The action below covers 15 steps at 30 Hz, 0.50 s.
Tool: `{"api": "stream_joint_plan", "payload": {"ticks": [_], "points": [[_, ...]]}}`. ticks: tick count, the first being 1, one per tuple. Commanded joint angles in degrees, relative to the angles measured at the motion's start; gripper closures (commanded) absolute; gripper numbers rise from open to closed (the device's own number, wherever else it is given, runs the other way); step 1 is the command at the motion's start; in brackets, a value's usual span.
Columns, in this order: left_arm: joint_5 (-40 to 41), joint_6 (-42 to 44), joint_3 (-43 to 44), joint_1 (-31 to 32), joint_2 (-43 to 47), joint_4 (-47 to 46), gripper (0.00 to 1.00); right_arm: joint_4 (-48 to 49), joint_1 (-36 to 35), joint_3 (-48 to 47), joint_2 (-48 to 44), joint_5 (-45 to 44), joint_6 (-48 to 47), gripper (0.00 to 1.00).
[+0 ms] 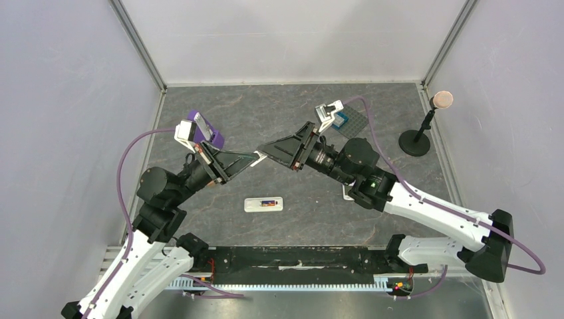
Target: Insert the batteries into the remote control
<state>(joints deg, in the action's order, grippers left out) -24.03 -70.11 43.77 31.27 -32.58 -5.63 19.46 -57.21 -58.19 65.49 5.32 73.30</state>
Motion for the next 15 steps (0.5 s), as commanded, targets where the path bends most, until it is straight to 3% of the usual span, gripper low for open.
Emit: {"api": "stream_joint_plan", "payload": {"ticks": [1, 15], "points": [[1.5, 0.7, 1.7, 0.1, 0.1, -1.2, 0.98, -0.6, -1.5, -3.4, 1.3, -1.5, -1.9, 0.39], [2.1, 0.2, 1.0, 0.1, 0.3, -1.1, 0.98, -0.6, -2.8, -4.0, 2.8, -4.5, -2.6, 0.63]]}}
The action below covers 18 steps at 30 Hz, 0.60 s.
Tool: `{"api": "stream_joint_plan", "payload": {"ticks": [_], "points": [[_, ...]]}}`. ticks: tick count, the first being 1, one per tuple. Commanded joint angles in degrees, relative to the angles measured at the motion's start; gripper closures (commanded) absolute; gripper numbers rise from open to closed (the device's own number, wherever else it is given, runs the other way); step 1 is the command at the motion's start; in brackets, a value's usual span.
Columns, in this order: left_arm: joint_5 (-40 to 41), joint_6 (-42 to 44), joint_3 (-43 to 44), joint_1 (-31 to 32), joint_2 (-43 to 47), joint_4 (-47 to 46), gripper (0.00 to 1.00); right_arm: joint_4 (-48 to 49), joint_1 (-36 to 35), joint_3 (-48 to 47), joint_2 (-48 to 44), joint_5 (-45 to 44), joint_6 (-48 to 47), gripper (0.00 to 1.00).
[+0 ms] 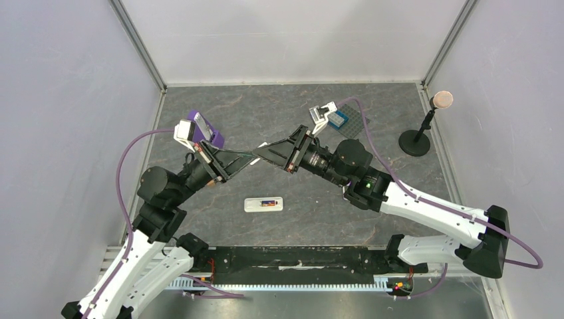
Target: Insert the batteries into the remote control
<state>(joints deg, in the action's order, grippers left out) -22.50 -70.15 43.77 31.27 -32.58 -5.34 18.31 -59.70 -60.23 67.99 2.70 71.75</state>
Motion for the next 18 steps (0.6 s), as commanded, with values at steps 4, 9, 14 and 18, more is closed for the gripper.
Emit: {"api": "stream_joint_plan", "payload": {"ticks": [4, 9, 14, 18], "points": [[0.6, 0.3, 0.8, 0.2, 0.8, -1.4, 0.98, 1.3, -0.5, -1.3, 0.1, -2.3, -0.9, 0.63], [0.8, 0.2, 0.5, 0.1, 1.5, -1.0, 0.98, 4.6, -0.7, 0.8, -1.4, -5.9, -0.5, 0.6], [0.9, 0.0, 0.2, 0.1, 1.9, -0.9, 0.98, 6.2, -0.8, 1.8, -2.1, -7.4, -0.3, 0.57], [0.8, -0.1, 0.2, 0.1, 1.8, -0.9, 0.98, 5.8, -0.9, 1.3, -1.5, -6.9, -0.3, 0.63]]}}
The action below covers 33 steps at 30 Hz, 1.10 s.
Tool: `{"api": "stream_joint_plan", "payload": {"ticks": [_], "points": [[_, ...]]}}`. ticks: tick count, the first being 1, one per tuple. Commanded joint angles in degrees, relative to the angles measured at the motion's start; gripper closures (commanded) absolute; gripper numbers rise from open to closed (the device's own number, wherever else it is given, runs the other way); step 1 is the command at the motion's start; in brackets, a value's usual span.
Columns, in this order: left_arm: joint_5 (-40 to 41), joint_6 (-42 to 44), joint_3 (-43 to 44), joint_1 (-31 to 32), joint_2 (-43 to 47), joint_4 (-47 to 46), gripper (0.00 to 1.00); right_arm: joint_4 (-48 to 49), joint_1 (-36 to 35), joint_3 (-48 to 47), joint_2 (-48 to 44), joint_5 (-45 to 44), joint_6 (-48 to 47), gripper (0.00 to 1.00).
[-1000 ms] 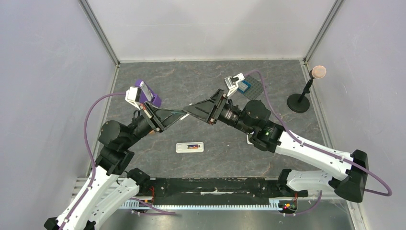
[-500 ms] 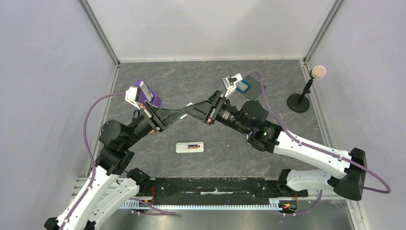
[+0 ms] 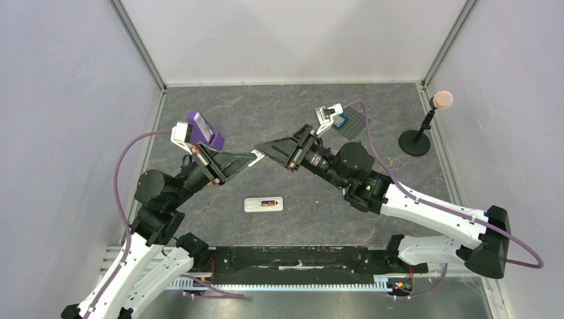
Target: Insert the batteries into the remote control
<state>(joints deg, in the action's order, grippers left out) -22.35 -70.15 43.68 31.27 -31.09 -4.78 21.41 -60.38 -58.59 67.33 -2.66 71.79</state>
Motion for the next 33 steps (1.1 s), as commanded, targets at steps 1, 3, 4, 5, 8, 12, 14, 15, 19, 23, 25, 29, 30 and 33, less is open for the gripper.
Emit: {"api": "stream_joint_plan", "payload": {"ticks": [1, 3, 4, 5, 8, 12, 14, 15, 19, 23, 25, 29, 30, 33], "points": [[0.5, 0.0, 0.4, 0.1, 0.2, -1.5, 0.98, 2.7, -0.2, -0.2, -0.5, -1.4, -0.3, 0.66], [0.5, -0.1, 0.3, 0.1, 0.2, -1.5, 0.98, 2.8, -0.2, -0.4, -0.1, -0.7, -0.1, 0.7], [0.5, -0.2, 0.2, 0.1, 0.1, -1.5, 0.98, 2.8, -0.2, -0.6, 0.1, -0.4, 0.0, 0.72], [0.4, -0.2, 0.2, 0.1, 0.1, -1.5, 0.98, 2.8, -0.2, -0.7, 0.2, 0.0, 0.2, 0.72], [0.5, -0.3, 0.1, 0.1, 0.1, -1.5, 0.98, 3.0, -0.3, -1.2, 0.8, 1.1, 0.3, 0.72], [0.7, -0.4, 0.1, 0.2, 0.2, -1.5, 0.98, 3.2, -0.4, -1.5, 1.1, 2.0, 0.4, 0.69], [0.8, -0.4, 0.1, 0.1, 0.1, -1.5, 0.98, 3.1, -0.4, -1.5, 1.2, 2.0, 0.6, 0.71], [0.8, -0.4, 0.2, 0.1, 0.0, -1.5, 0.98, 3.2, -0.4, -1.3, 1.1, 1.9, 0.6, 0.74], [0.7, -0.5, -0.1, 0.1, 0.4, -1.5, 0.98, 3.5, -0.3, -1.2, 1.2, 1.9, 0.6, 0.95], [0.6, -0.3, -0.2, 0.1, 1.1, -0.8, 0.8, 3.7, -0.4, -0.5, 0.1, 0.3, 0.6, 1.0], [0.5, 0.0, -0.3, 0.1, 1.8, -0.2, 0.69, 3.6, -0.4, -0.3, -0.6, -0.6, 0.2, 1.0], [0.5, 1.0, -0.4, 0.1, 3.9, 1.6, 0.62, 3.4, -0.4, -0.3, -1.2, -1.2, 0.1, 1.0], [0.5, 1.1, -0.6, 0.2, 4.4, 1.6, 0.62, 3.4, -0.4, -0.2, -1.2, -1.0, 0.3, 1.0], [0.2, 1.2, -1.3, 0.1, 5.6, 1.3, 0.65, 3.4, -0.4, 0.0, -1.2, -0.9, 0.9, 1.0]]}}
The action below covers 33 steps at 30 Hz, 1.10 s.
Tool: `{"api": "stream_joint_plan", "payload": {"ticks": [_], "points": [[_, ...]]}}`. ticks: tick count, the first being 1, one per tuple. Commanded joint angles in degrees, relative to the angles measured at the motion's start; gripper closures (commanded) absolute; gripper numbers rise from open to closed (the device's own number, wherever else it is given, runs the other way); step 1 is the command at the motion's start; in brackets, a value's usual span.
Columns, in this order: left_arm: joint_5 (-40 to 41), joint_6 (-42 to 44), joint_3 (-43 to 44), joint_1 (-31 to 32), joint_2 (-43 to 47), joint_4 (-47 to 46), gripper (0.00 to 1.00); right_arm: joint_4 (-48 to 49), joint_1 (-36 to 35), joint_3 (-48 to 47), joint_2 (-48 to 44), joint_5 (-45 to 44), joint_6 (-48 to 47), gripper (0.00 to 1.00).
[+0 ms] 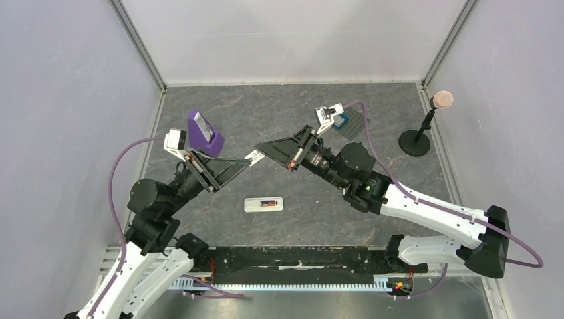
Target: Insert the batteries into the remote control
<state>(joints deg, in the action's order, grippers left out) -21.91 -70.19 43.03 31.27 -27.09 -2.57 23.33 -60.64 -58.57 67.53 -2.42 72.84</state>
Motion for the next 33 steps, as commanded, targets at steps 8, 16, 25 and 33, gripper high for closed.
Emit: {"api": "stream_joint_plan", "payload": {"ticks": [8, 16, 25, 33], "points": [[-0.9, 2.8, -1.2, 0.1, 2.4, -1.7, 0.81, 1.8, -0.1, -0.2, -1.5, -0.4, 1.4, 1.0], [-1.0, 3.8, -1.5, 0.1, 2.3, -2.7, 0.98, 2.8, 0.0, 0.5, -1.4, 0.8, 3.7, 1.0], [-1.7, 7.0, -2.1, 0.1, 4.7, -6.8, 0.98, 9.4, 1.6, 3.0, -2.2, 5.8, 12.1, 1.0], [-4.9, 10.3, -2.7, 0.1, 6.4, -11.4, 0.98, 17.6, 2.9, 5.5, -1.1, 11.4, 21.8, 1.0]]}}
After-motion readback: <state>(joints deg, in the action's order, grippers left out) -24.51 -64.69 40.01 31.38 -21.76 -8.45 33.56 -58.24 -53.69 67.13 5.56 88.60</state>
